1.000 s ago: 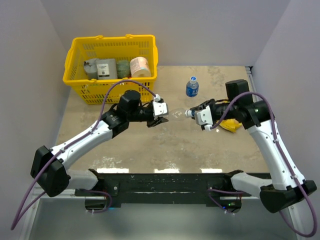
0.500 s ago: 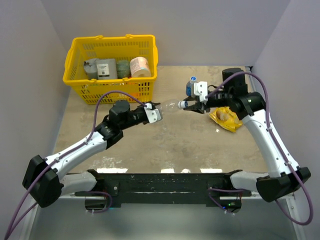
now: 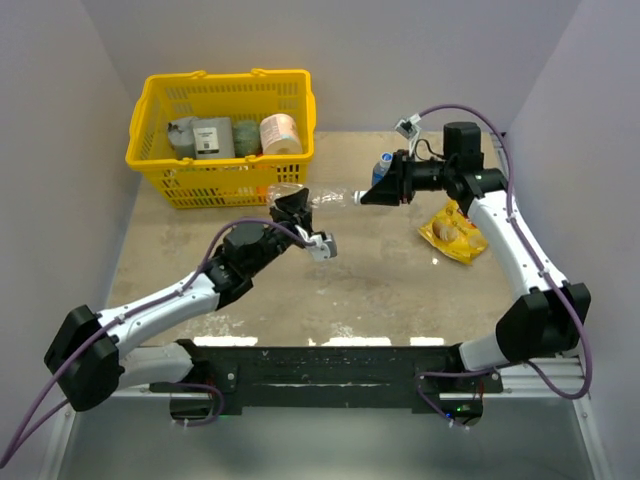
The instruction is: Screw on the bottle caps
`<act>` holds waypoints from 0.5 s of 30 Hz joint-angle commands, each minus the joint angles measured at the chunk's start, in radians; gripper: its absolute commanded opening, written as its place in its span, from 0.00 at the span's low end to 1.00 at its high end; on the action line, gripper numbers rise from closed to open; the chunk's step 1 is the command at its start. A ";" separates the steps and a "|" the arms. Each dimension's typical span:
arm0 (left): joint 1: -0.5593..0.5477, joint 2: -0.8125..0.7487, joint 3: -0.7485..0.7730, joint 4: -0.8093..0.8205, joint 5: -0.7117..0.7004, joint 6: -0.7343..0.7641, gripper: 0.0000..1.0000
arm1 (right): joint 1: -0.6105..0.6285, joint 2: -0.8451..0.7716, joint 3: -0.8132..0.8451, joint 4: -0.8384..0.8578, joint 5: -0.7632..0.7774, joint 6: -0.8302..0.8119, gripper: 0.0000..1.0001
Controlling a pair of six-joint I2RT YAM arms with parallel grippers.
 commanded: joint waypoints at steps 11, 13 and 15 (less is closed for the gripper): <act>-0.205 0.070 -0.094 0.434 -0.116 0.382 0.00 | -0.016 0.102 0.123 0.167 0.040 0.633 0.29; -0.203 0.096 -0.201 0.612 -0.042 0.589 0.00 | -0.013 0.102 0.141 0.160 0.041 0.655 0.33; -0.190 0.140 -0.247 0.711 0.053 0.724 0.00 | -0.014 0.104 0.140 0.161 0.035 0.669 0.33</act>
